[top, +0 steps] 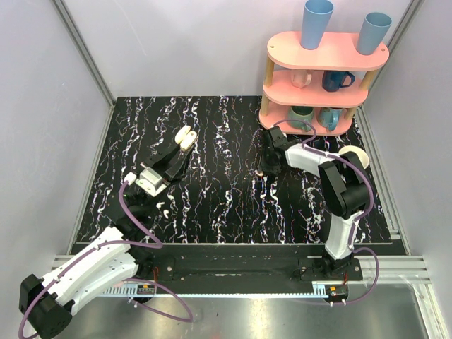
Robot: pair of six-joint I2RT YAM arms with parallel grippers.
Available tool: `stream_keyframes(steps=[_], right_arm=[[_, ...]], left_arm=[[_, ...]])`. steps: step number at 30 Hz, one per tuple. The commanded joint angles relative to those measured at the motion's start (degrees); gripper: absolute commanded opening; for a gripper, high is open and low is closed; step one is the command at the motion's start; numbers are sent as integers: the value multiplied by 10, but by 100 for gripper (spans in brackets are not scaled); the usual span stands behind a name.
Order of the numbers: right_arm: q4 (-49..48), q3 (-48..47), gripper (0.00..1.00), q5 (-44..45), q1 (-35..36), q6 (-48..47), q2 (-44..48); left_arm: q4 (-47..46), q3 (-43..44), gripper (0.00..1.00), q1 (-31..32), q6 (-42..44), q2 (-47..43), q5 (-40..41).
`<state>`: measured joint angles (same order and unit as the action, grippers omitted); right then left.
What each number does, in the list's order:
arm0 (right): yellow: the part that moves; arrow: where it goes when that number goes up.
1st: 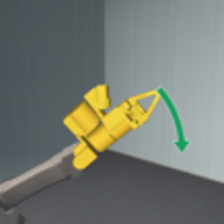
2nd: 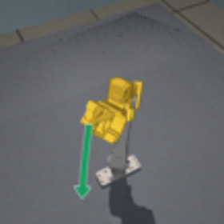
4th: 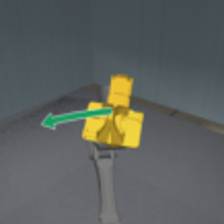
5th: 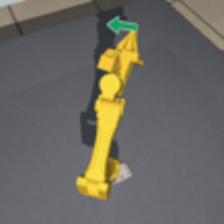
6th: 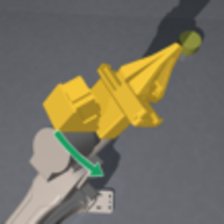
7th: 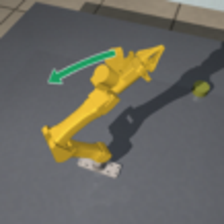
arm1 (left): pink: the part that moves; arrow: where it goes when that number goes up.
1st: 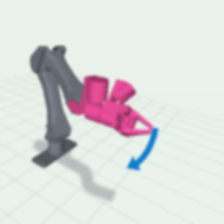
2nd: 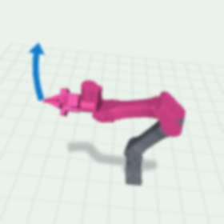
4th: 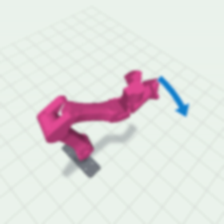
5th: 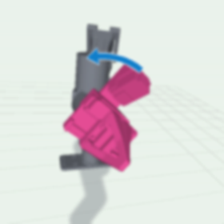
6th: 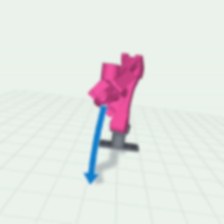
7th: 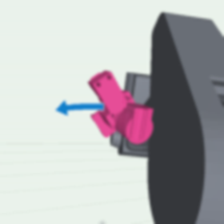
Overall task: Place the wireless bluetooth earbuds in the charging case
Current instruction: Adjust the right earbud at the center of the board.
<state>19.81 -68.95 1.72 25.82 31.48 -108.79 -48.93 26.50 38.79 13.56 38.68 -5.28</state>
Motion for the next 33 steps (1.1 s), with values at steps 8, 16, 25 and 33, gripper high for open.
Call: stream_keyframes(steps=[8,16,25,33], right_arm=[[4,-23,32,-37,2,11,-12],[32,-23,40,21,2,5,9],[44,-24,37,12,11,32,6],[39,-29,28,3,15,29,-8]], left_arm=[[-17,-1,0,2,3,-4,8],[-17,0,0,2,4,-4,9],[-18,-1,0,2,1,-4,7],[-16,0,0,2,4,-5,8]])
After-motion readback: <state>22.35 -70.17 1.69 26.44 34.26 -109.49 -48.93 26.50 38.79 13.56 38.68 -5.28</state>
